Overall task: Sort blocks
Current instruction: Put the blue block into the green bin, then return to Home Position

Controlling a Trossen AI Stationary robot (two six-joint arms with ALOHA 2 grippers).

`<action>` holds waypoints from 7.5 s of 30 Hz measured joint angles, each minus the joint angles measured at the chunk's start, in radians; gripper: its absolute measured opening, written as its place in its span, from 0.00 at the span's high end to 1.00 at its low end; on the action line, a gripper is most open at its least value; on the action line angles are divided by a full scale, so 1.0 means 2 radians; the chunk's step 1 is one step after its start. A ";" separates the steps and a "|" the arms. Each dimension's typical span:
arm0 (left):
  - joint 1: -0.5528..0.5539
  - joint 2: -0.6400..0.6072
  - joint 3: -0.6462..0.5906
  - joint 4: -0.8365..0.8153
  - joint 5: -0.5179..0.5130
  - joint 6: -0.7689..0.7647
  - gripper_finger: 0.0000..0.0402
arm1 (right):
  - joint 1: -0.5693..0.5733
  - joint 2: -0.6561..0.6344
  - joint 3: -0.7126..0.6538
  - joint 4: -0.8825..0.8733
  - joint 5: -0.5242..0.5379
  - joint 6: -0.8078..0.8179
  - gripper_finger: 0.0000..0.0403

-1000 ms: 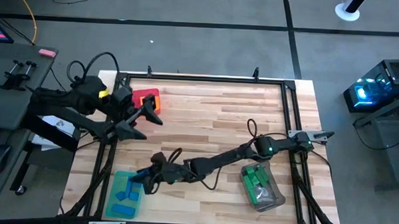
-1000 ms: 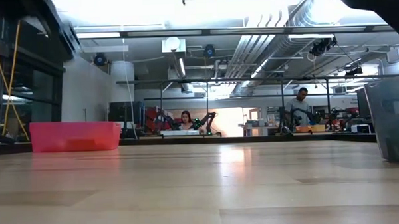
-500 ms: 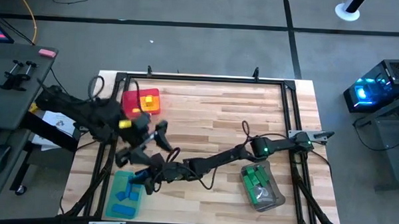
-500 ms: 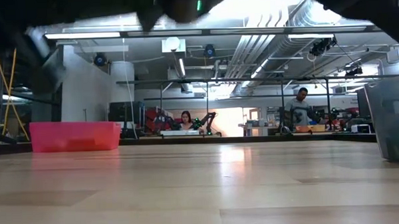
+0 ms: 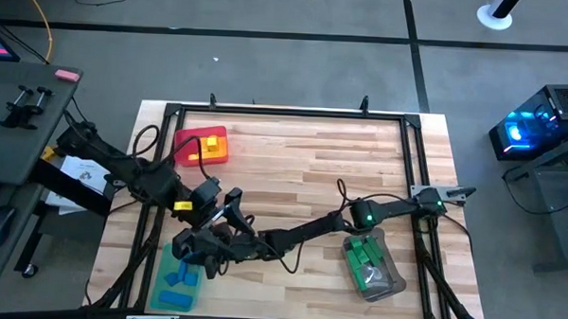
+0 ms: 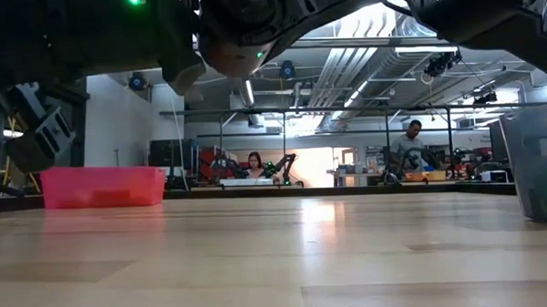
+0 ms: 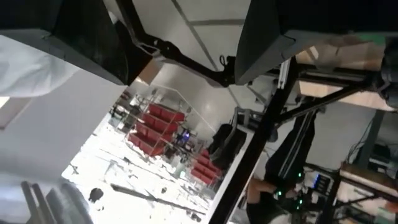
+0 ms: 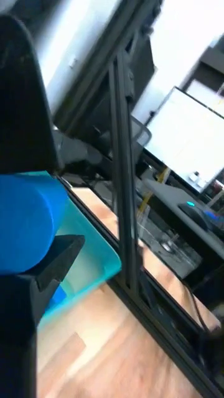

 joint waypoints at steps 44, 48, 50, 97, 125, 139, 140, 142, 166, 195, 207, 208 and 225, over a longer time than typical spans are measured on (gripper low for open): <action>0.014 -0.169 0.001 -0.019 -0.016 0.212 0.30 | -0.082 -0.355 -0.117 -0.883 0.032 -0.229 0.42; 0.034 -0.170 0.001 -0.032 -0.017 0.216 0.30 | -0.053 -0.464 -0.269 -0.866 0.036 -0.134 0.42; 0.045 -0.169 0.000 -0.048 -0.018 0.225 0.30 | -0.043 -0.526 -0.354 -0.843 0.035 -0.075 0.42; 0.288 -0.126 -0.585 0.606 -0.023 -0.048 1.00 | -0.158 -0.985 -0.793 -0.292 -0.116 -0.126 1.00; 0.272 -0.327 -0.584 0.206 0.038 -0.047 1.00 | -0.184 -1.037 -0.931 -0.064 -0.182 -0.186 1.00; 0.272 -0.494 -0.583 -0.049 0.025 -0.045 1.00 | -0.199 -1.115 -0.961 -0.131 -0.237 -0.194 1.00; 0.271 -0.496 -0.583 -0.048 0.016 -0.046 1.00 | -0.199 -1.127 -0.961 -0.140 -0.237 -0.195 1.00; 0.274 -0.508 -0.583 -0.054 0.002 -0.047 1.00 | -0.199 -1.153 -0.961 -0.155 -0.235 -0.195 1.00; 0.277 -0.529 -0.583 -0.057 -0.016 -0.047 1.00 | -0.187 -1.233 -1.153 0.104 -0.201 -0.190 1.00; 0.277 -0.556 -0.583 -0.057 -0.017 -0.047 1.00 | -0.187 -1.293 -1.168 -0.178 -0.209 -0.194 1.00; 0.280 -0.607 -0.584 -0.055 -0.019 -0.047 1.00 | -0.190 -1.399 -1.169 -0.139 -0.212 -0.195 1.00; 0.280 -0.607 -0.584 -0.056 -0.019 -0.047 1.00 | -0.190 -1.399 -1.169 -0.139 -0.212 -0.195 1.00; 0.285 -0.606 -0.584 -0.057 -0.017 -0.047 1.00 | -0.190 -1.392 -1.169 -0.170 -0.210 -0.195 1.00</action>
